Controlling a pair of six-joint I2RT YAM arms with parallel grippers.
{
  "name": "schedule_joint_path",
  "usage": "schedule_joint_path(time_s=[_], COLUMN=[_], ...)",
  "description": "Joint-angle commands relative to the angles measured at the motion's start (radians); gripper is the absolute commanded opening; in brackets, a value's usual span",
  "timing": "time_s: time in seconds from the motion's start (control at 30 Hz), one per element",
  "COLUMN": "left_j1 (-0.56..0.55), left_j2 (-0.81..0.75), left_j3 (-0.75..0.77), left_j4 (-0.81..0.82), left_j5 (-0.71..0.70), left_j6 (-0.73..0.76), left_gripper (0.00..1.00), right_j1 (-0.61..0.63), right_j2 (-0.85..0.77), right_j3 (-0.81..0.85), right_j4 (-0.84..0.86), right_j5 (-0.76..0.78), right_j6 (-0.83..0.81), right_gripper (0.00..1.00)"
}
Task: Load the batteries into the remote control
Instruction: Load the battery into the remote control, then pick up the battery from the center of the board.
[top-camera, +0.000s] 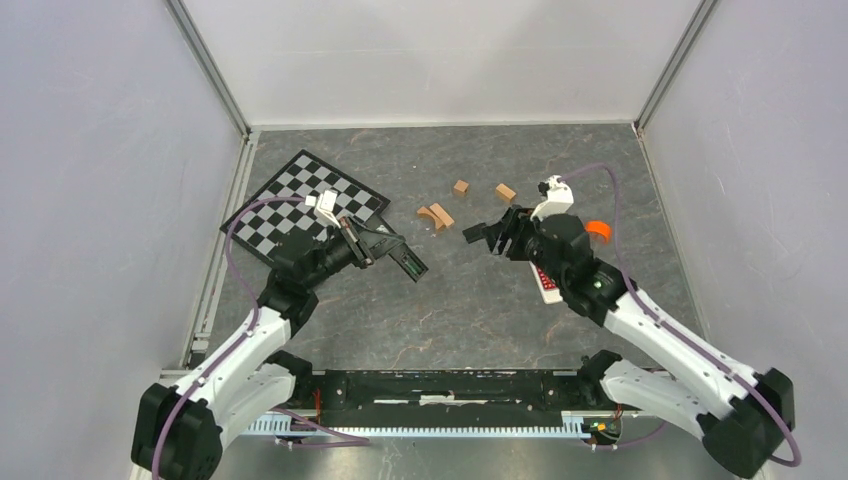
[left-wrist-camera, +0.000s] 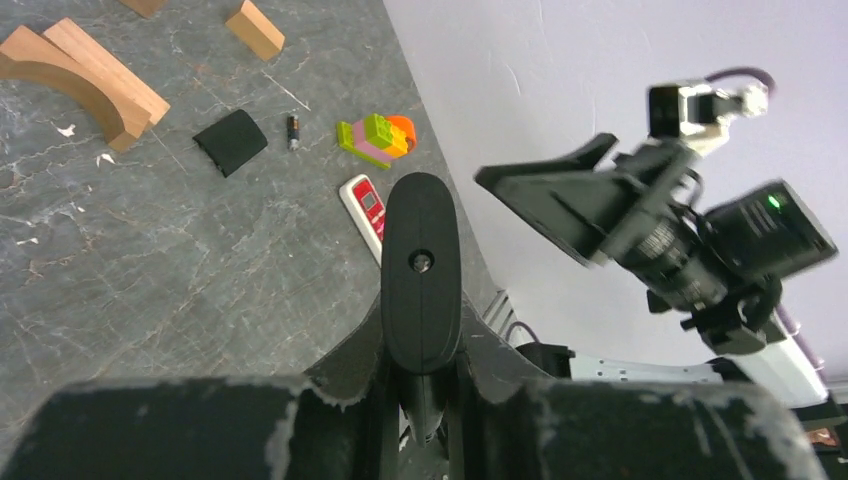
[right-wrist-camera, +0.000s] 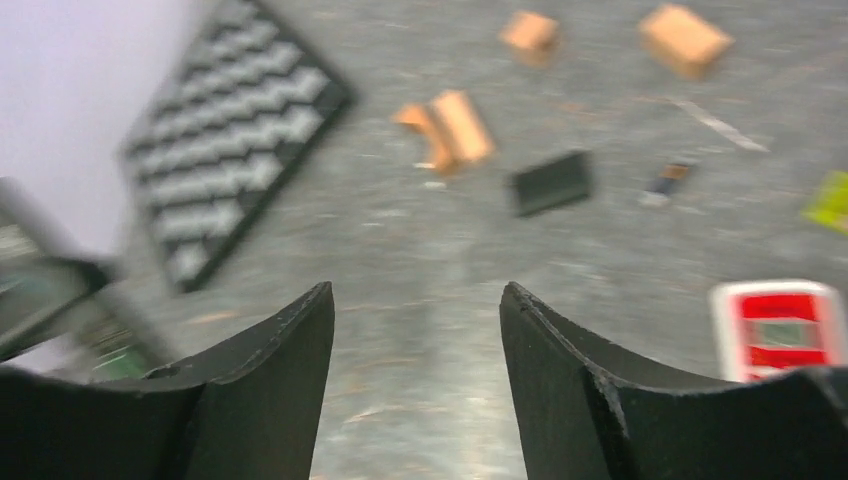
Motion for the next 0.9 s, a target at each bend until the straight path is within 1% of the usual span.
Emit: schedule_joint_path(time_s=[0.0,0.13,0.17,0.27,0.3,0.43,0.5,0.7,0.87], left_j1=[0.002,0.002,0.002,0.002,0.002,0.002,0.001,0.002,0.003], left_j2=[-0.025,-0.017,-0.014,-0.011,-0.011,-0.007,-0.001,0.031,0.041], left_j3=[0.014,0.007,0.005,0.006,0.008,0.017,0.021,0.02,0.013], left_j4=[-0.038,0.056,0.084,0.119,0.122,0.114,0.104,0.099,0.104], left_j5=[0.002,0.105,0.136,0.198,0.212,0.222,0.219,0.212,0.208], left_j6=[0.111,0.128,0.128,0.138,0.141,0.151,0.16,0.139,0.133], left_gripper=[0.02,0.02,0.02,0.02,0.02,0.02,0.02,0.02,0.02], right_j1=[-0.109,-0.185,-0.199,-0.237,-0.246,-0.27,-0.273,-0.277,-0.279], right_j2=[0.155,0.366,0.413,0.557,0.591,0.705,0.758,0.855,0.91], right_j3=[0.056,0.116,0.137,0.211,0.225,0.287,0.319,0.368,0.384], right_j4=[-0.224,-0.177,-0.171,-0.163,-0.145,-0.114,-0.11,-0.106,-0.073], right_j5=[0.164,0.143,0.14,0.119,0.119,0.105,0.11,0.156,0.167], right_j6=[-0.169,-0.215,-0.229,-0.259,-0.263,-0.26,-0.254,-0.25,-0.261], right_gripper=[0.65,0.63,0.64,0.74,0.76,0.77,0.75,0.6,0.51])
